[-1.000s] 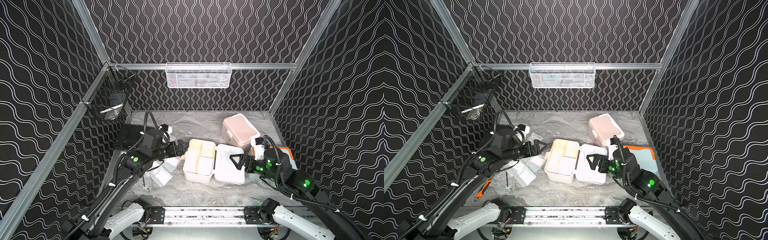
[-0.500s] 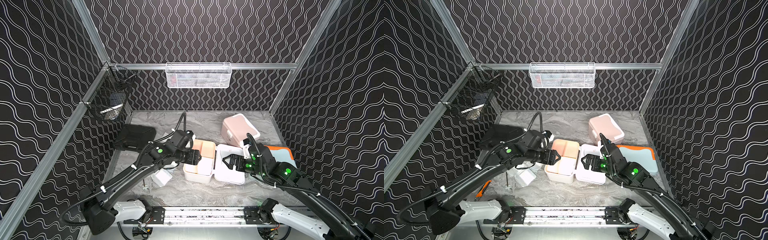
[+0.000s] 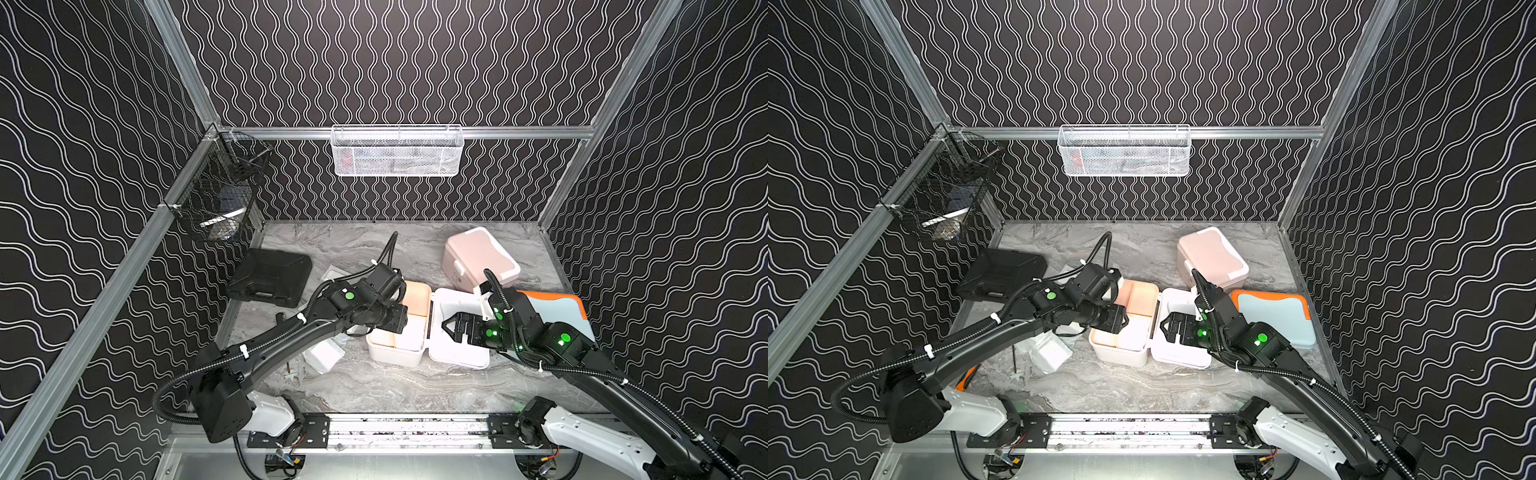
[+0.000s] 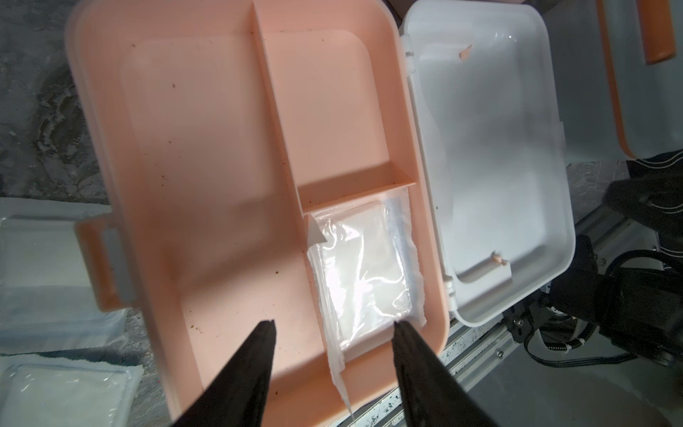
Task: Open first aid kits and take out gauze
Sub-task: Pick up the gauze from the first aid kit.
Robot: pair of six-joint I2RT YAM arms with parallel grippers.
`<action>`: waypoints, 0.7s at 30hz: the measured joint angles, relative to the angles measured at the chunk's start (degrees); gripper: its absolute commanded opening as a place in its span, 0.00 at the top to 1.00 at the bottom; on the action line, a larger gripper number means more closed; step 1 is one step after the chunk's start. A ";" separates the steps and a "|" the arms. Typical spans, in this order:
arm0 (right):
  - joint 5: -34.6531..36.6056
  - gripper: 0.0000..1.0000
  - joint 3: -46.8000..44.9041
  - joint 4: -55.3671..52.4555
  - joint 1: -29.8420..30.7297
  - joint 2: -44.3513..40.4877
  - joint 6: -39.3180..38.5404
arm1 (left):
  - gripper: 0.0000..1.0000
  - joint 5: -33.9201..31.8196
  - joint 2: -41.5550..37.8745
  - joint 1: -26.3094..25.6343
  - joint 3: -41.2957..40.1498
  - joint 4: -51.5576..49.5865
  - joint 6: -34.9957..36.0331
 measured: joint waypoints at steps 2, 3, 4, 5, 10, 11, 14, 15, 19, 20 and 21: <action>-0.17 0.00 -0.28 0.00 0.00 -0.02 0.02 | 0.48 -0.02 0.94 -0.35 -0.13 0.02 0.00; -0.17 0.00 -0.35 0.00 0.00 -0.02 0.00 | 0.50 -0.02 1.49 -0.46 -0.15 0.11 0.00; -0.17 0.00 -0.39 0.02 0.00 -0.07 0.00 | 0.52 -0.02 1.86 -0.52 -0.15 0.13 0.00; -0.17 0.00 -0.42 0.00 0.00 -0.13 0.00 | 0.54 -0.04 2.32 -0.59 -0.15 0.17 0.00; -0.20 0.00 -0.44 0.00 0.00 -0.42 0.00 | 0.64 -0.26 3.76 -0.81 -0.20 0.33 -0.02; -0.20 0.00 -0.44 0.00 0.00 -0.42 -0.02 | 0.64 -0.28 3.91 -0.81 -0.24 0.39 -0.02; -0.20 0.00 -0.46 0.00 0.00 -0.48 -0.02 | 0.65 -0.52 4.50 -0.85 -0.42 0.72 -0.02; -0.20 0.00 -0.50 0.00 0.00 -0.55 -0.02 | 0.67 -0.59 4.72 -0.85 -0.42 0.76 -0.02; -0.37 0.00 -0.63 0.00 0.00 -0.83 -0.02 | 0.74 -1.09 5.22 -0.87 -0.42 0.85 -0.04; -0.37 0.00 -0.66 0.00 0.00 -0.85 -0.02 | 0.78 -1.11 5.31 -0.87 -0.44 0.87 -0.04; -0.39 0.00 -0.66 0.00 0.00 -0.92 -0.02 | 0.82 -1.16 5.35 -0.87 -0.44 0.90 -0.04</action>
